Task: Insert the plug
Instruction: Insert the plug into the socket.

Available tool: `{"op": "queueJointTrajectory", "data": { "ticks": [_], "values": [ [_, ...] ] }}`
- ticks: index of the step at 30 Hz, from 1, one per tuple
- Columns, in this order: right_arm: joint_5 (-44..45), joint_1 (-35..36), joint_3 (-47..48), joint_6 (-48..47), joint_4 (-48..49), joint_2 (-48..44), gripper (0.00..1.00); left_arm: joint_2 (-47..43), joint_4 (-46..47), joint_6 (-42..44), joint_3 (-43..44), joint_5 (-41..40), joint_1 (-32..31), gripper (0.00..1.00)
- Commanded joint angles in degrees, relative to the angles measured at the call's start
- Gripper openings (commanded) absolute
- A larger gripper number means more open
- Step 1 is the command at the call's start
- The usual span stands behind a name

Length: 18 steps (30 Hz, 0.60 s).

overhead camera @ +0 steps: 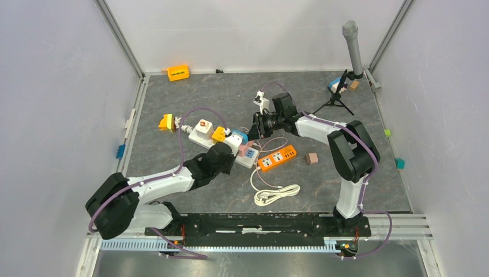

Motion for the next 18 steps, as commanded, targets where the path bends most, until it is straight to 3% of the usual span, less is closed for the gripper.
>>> {"op": "queueJointTrajectory", "data": {
  "ticks": [1, 18],
  "values": [
    [0.0, 3.5, -1.5, -3.2, -8.1, 3.9, 0.29, 0.0, 17.4, 2.4, 1.1, 0.4, 1.5, 0.02],
    [-0.4, 3.9, -4.2, -4.1, -7.9, 4.2, 0.26, -0.8, 27.2, -3.2, -1.2, -2.0, 4.4, 0.02]
  ]
}}
